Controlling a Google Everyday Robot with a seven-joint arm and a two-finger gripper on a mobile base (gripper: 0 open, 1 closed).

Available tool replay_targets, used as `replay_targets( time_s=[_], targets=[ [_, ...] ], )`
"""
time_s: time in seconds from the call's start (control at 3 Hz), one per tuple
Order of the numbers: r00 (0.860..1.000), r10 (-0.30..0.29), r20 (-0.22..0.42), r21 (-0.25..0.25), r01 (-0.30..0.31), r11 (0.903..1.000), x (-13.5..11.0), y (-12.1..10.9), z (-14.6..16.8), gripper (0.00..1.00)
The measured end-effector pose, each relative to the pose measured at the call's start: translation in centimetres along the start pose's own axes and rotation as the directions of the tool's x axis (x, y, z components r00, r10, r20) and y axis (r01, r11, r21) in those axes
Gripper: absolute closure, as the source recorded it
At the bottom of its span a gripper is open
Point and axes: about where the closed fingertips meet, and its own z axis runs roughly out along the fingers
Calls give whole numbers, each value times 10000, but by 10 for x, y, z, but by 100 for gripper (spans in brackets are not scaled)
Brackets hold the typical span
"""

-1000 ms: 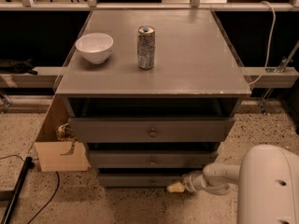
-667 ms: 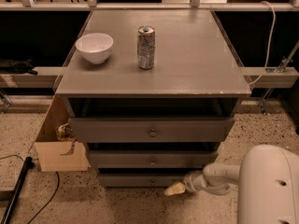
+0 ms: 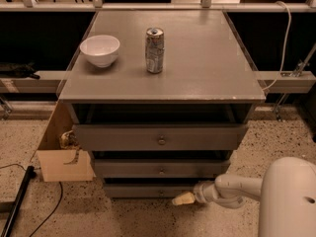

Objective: Open bottom drawer

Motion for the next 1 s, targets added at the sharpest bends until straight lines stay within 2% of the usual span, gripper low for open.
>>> replay_targets(
  time_s=[0.33, 0.67, 1.0],
  targets=[
    [9992, 140, 366, 217, -148, 9997, -11, -2, -6, 0],
    [9968, 409, 689, 204, -424, 9989, -4, 1, -8, 0],
    [9951, 323, 930, 174, -340, 9993, 1, -4, -6, 0]
  ],
)
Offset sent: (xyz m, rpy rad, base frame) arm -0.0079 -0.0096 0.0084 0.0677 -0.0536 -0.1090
